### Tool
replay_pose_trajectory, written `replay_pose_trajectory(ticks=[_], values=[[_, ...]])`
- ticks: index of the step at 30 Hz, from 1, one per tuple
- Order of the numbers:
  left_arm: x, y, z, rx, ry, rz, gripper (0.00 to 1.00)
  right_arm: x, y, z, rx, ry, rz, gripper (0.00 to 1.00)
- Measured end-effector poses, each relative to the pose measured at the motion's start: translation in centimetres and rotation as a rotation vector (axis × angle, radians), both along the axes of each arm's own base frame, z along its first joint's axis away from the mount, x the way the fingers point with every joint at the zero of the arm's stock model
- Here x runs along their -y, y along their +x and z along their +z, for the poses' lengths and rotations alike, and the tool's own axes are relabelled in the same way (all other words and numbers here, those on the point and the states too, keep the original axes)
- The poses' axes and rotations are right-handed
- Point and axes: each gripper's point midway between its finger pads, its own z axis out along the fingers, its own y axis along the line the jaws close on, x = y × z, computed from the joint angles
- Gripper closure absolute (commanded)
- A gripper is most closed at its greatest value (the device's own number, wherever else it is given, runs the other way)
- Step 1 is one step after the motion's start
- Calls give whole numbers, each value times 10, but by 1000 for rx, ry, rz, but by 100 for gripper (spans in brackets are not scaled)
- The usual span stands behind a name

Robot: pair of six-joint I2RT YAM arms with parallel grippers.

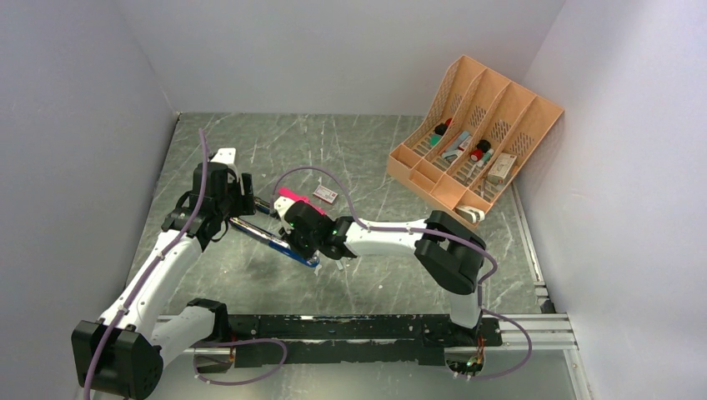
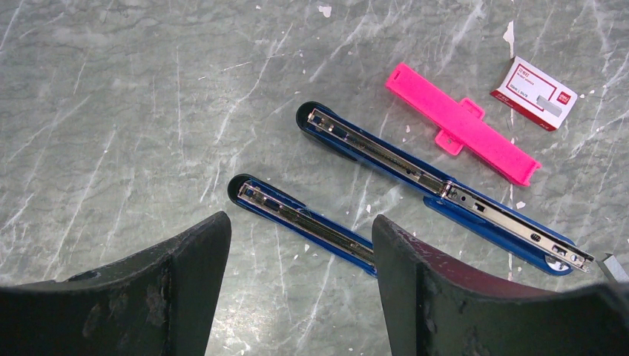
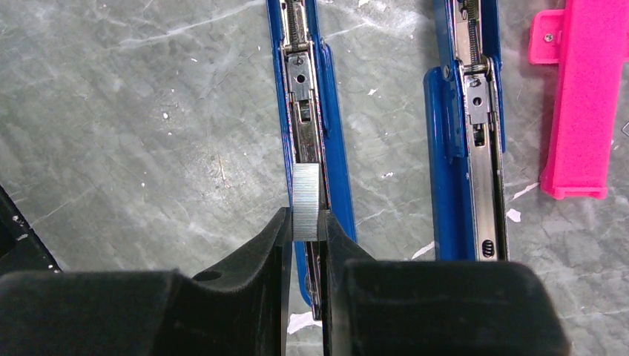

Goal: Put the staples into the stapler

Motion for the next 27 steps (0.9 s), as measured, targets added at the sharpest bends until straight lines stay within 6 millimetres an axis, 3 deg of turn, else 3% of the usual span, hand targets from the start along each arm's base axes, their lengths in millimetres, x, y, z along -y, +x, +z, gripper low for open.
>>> replay_pose_trajectory(ticks=[27], values=[[0,0,0,0,0,0,26,-1,3,3,14,9,-9,100]])
